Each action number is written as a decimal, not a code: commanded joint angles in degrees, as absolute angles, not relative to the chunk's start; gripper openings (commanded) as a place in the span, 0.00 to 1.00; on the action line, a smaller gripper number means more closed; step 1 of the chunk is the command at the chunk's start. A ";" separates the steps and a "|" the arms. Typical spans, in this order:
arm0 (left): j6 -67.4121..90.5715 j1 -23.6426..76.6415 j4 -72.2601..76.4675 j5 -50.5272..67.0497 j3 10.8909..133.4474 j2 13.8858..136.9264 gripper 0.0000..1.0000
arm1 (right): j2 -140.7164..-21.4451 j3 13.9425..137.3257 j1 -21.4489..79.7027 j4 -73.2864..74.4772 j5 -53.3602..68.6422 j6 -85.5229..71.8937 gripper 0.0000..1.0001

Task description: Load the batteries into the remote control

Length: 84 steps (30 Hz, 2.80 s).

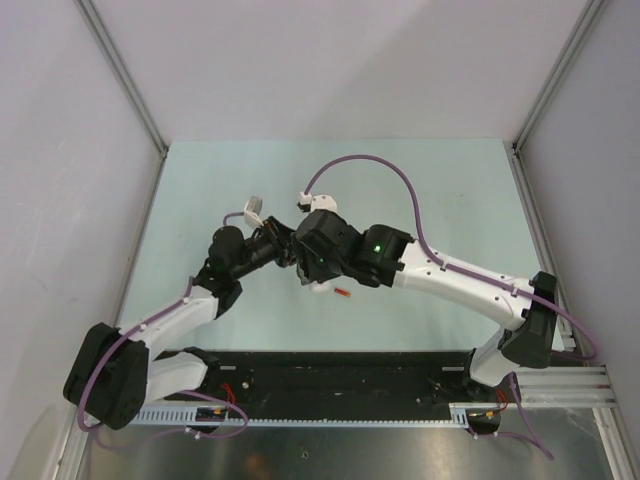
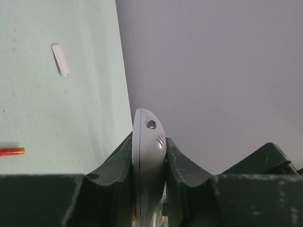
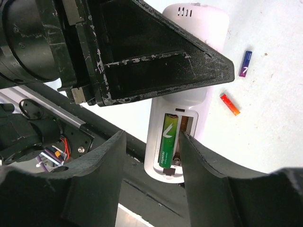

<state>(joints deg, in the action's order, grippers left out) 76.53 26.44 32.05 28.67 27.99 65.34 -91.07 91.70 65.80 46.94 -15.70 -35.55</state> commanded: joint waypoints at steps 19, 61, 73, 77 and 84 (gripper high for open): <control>78.74 26.63 37.26 30.84 29.10 62.58 0.00 | -77.27 87.91 58.56 46.34 -17.52 -38.76 0.57; 92.28 25.75 62.40 38.15 27.77 70.14 0.00 | -71.37 58.01 45.70 2.03 36.38 -46.40 0.57; 92.55 25.84 63.89 37.97 27.07 69.52 0.00 | -73.04 57.13 45.79 -2.55 37.44 -49.39 0.43; 92.72 25.84 64.25 37.53 26.98 69.61 0.00 | -73.39 56.95 46.14 -2.90 37.53 -49.75 0.36; 92.99 25.93 64.95 37.26 26.98 69.70 0.00 | -73.91 56.87 46.76 -3.34 37.27 -50.27 0.27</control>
